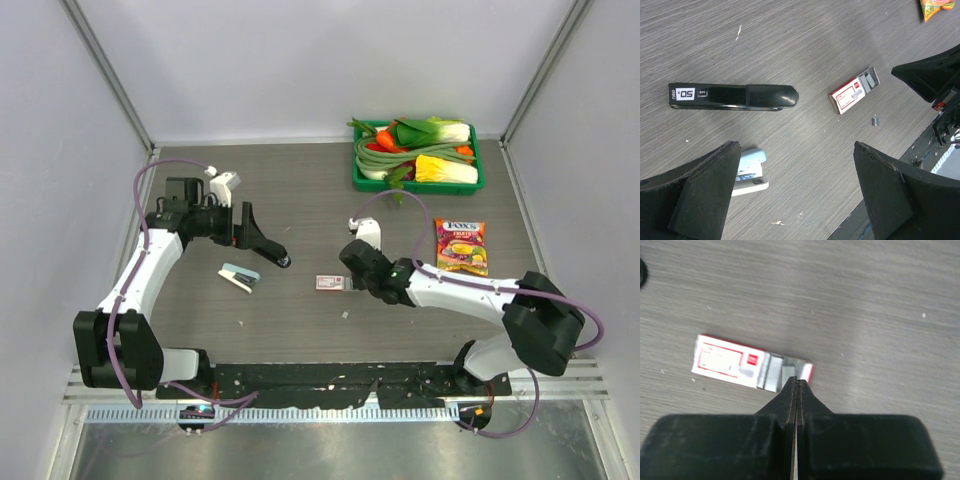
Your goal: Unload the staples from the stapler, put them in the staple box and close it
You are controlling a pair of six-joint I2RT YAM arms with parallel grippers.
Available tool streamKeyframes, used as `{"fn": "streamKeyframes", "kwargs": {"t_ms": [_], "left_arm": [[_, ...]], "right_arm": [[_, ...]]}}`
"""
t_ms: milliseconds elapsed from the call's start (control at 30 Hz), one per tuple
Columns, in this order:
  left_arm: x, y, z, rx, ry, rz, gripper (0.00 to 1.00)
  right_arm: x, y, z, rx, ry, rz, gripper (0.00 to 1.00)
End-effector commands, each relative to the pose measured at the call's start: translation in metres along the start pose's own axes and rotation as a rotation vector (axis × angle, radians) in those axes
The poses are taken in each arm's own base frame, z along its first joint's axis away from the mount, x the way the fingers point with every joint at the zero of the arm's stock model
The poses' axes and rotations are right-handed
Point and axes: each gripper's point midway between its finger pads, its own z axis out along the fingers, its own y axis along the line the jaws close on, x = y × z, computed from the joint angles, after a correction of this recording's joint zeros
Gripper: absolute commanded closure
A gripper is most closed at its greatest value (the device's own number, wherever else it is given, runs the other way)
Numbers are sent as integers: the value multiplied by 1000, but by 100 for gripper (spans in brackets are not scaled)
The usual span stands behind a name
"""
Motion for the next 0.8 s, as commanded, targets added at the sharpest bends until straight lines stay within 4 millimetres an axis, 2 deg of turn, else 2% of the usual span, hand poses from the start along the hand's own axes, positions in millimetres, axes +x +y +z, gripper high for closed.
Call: {"fn": "streamKeyframes", "kwargs": {"t_ms": [0,167,200,500,633,767], "left_arm": [[-5,-12,0,56,-20,31,0],[16,-24,22,59,102,149,0],[21,-34,28,81,130,189,0],[68,-47,63,201,365,458,0],[71,-46,84,183,391,563,0],[79,-52,107,192,431,662,0]], "right_arm": [[14,-20,-10,48,0,56,99],[24,-26,-7,38,24,97,95],[26,-27,-7,36,25,101,95],[17,-21,1,-94,11,227,94],[10,-12,3,-162,5,262,82],[15,-10,5,-196,33,294,80]]}}
